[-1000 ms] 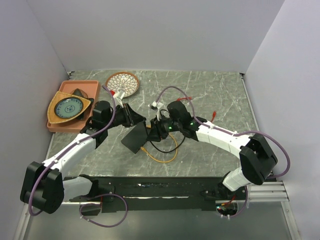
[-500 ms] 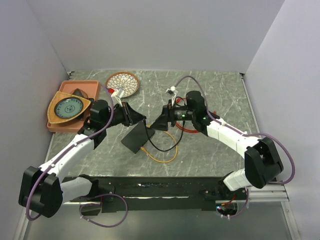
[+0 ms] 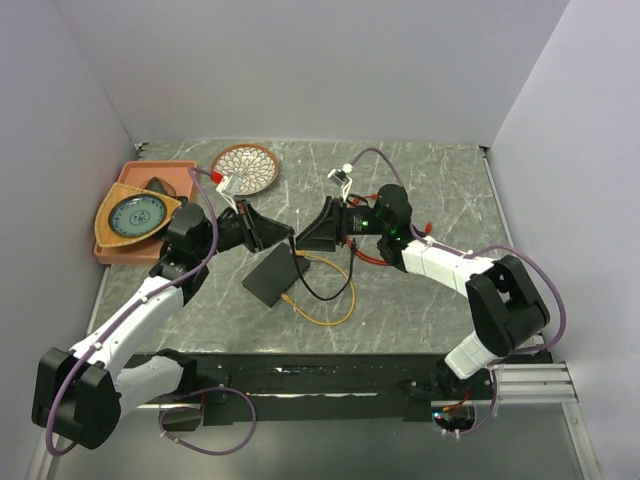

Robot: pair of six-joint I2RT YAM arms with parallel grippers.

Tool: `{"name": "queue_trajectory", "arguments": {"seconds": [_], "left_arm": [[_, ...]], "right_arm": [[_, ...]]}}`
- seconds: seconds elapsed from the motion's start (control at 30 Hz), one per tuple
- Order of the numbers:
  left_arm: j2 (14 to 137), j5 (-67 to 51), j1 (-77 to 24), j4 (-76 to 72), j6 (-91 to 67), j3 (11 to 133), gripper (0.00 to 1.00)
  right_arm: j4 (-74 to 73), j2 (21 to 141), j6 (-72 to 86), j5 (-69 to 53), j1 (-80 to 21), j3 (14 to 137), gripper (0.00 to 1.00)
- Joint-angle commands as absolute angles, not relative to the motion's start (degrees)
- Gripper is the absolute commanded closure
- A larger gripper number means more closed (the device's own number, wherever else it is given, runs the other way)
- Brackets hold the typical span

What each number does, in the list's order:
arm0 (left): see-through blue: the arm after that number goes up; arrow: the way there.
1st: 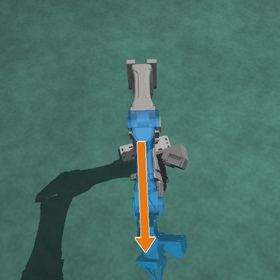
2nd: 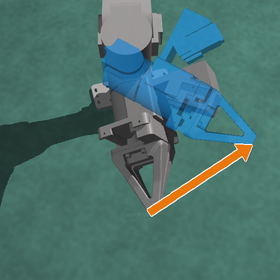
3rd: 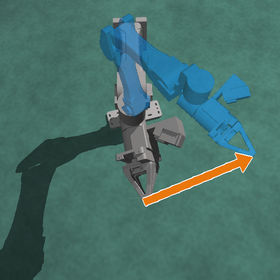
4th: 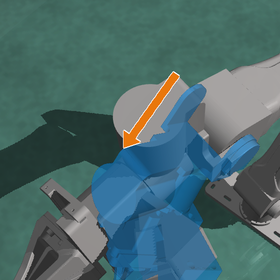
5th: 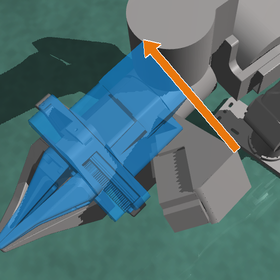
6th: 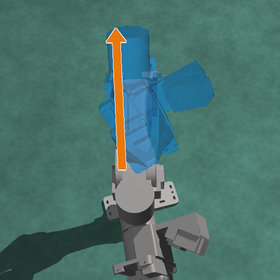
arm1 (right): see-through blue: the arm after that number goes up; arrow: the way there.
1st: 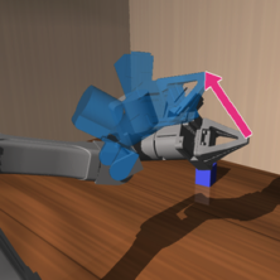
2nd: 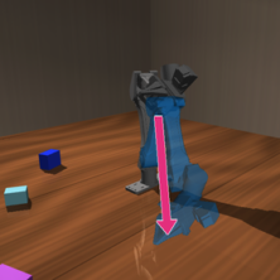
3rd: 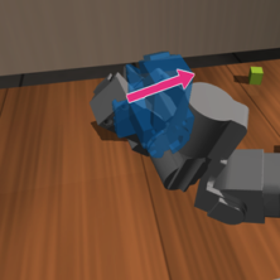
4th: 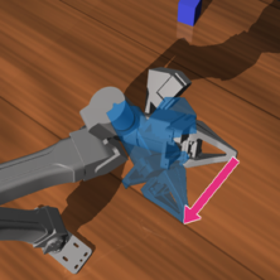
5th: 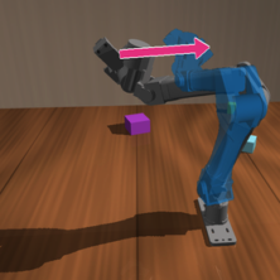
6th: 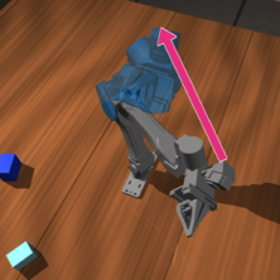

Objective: Insert the plug into the switch port

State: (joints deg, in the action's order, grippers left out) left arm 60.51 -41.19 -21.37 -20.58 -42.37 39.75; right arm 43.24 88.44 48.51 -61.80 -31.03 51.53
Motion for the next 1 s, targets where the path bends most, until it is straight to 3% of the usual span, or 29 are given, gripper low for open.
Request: {"name": "queue_trajectory", "arguments": {"seconds": [0.0,0.13,0.6,0.7,0.8,0.9,0.97], "left_arm": [[58.8,-43.15,-21.45,-25.75,-44.38,39.46,0.99],[57.92,-42.28,-21.45,-25.22,-44.21,39.11,0.99],[58.18,-42.1,-21.45,-25.58,-44.47,38.67,0.99],[58.18,-41.84,-21.45,-25.23,-44.3,38.58,0.99],[57.92,-41.57,-21.45,-24.7,-44.03,38.58,0.99],[57.48,-41.14,-21.45,-23.91,-43.77,38.5,0.98],[57.04,-40.43,-21.45,-23.47,-43.42,38.5,0.91]], "right_arm": [[55.27,90.43,55.97,-62.58,-31.29,53.0,0.3],[58.71,92.46,59.06,-62.75,-31.46,53.79,0.47],[60.11,94.13,60.55,-62.49,-33.57,54.49,0.62],[61.69,94.74,61.69,-62.23,-34.01,54.49,0.73],[62.49,95.01,62.49,-61.88,-34.19,54.14,0.92],[61.53,94.57,61.7,-61.7,-34.19,53.7,1.0],[57.69,93.52,58.99,-61.53,-34.19,53.7,1.0]]}}
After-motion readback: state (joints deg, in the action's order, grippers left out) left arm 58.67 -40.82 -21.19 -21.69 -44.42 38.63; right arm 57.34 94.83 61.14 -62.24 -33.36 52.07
